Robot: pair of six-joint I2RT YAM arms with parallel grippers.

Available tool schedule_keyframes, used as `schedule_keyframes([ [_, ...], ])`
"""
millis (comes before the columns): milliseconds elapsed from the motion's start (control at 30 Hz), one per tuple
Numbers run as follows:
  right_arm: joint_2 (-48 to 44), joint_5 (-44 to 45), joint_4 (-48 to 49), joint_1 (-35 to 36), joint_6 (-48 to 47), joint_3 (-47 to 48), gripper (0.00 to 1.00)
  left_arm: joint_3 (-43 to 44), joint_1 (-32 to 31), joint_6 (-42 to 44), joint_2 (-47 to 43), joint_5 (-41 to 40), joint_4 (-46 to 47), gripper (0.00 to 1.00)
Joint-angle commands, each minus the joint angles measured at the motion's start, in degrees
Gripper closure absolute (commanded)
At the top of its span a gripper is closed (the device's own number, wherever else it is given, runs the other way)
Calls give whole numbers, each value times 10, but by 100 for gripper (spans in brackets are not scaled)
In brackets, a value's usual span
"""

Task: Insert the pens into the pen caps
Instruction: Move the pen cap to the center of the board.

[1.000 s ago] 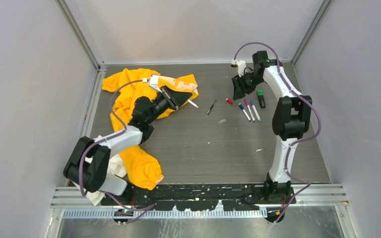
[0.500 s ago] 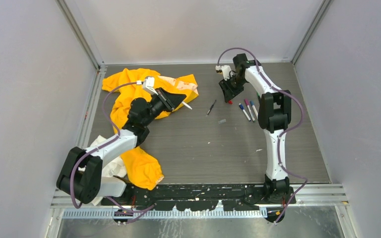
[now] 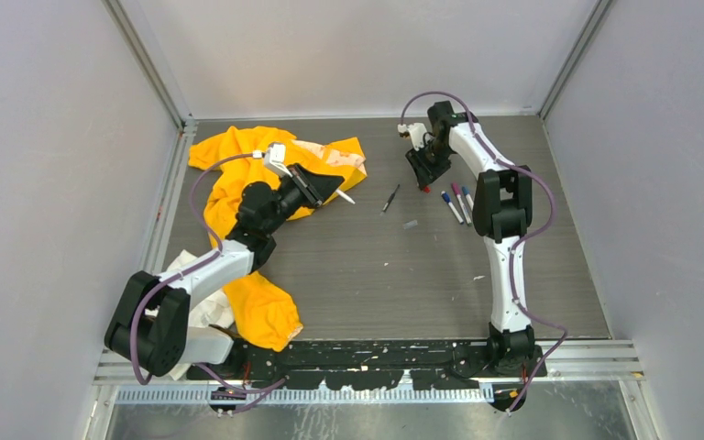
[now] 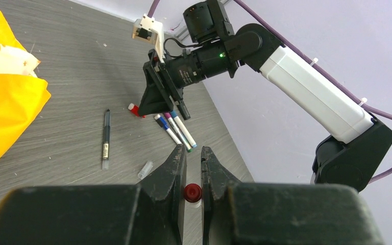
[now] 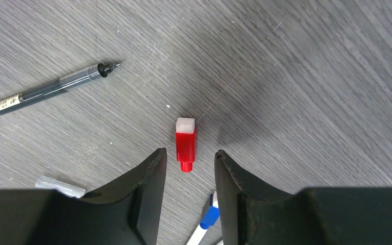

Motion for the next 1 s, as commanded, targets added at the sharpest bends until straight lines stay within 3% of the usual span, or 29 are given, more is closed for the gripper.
schedule_keyframes([
  [0, 3, 7, 2, 10, -1, 15, 58, 3, 3, -7, 2, -2, 30, 99],
  [333, 12, 7, 3, 17, 12, 9, 70, 1, 3, -11, 1, -1, 30, 99],
  [600, -38, 6, 31, 16, 44, -50, 90, -3, 3, -13, -2, -1, 38, 99],
  [833, -187, -52, 111, 7, 222, -227, 96, -16, 3, -12, -8, -5, 52, 99],
  [967, -283, -25, 153, 7, 348, -354, 96, -25, 3, -16, -4, -6, 70, 100],
])
